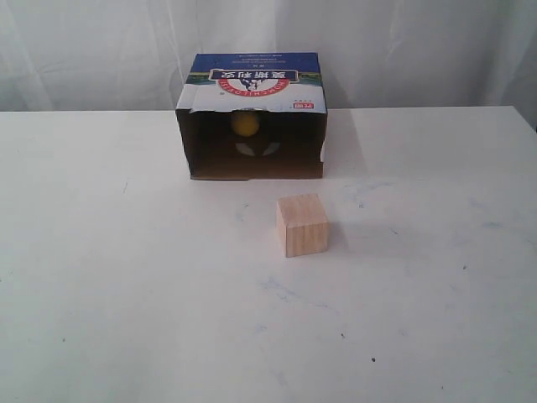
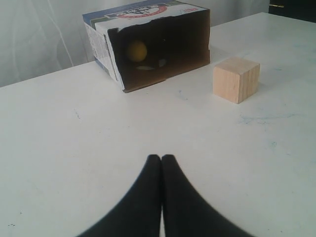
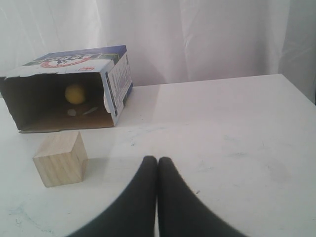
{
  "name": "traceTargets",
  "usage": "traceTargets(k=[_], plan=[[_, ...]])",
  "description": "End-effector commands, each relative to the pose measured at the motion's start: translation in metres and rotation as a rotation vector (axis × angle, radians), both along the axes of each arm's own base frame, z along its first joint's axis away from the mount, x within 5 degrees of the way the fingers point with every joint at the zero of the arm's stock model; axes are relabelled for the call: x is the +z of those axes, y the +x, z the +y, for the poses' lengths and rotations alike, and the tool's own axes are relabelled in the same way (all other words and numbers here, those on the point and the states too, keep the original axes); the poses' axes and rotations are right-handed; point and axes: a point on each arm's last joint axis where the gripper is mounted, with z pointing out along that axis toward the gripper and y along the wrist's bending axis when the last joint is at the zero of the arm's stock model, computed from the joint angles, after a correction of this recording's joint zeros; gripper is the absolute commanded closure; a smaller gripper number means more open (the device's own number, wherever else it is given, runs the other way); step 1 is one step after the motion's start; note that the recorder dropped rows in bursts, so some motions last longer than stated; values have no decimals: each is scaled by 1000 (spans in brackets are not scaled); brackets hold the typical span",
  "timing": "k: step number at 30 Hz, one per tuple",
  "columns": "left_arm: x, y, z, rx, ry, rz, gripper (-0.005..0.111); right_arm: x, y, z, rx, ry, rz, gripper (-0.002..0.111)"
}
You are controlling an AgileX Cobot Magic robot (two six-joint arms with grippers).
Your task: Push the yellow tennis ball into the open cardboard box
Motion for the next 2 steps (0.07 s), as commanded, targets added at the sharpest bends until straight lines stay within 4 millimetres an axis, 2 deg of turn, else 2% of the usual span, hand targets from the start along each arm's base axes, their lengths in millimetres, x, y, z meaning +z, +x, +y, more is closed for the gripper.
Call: traceTargets(k=[1, 2], plan=[[-1, 0, 0, 2, -9, 6, 107, -1, 0, 0, -1, -3, -10, 108], [-1, 0, 0, 2, -9, 6, 107, -1, 0, 0, -1, -3, -10, 108]])
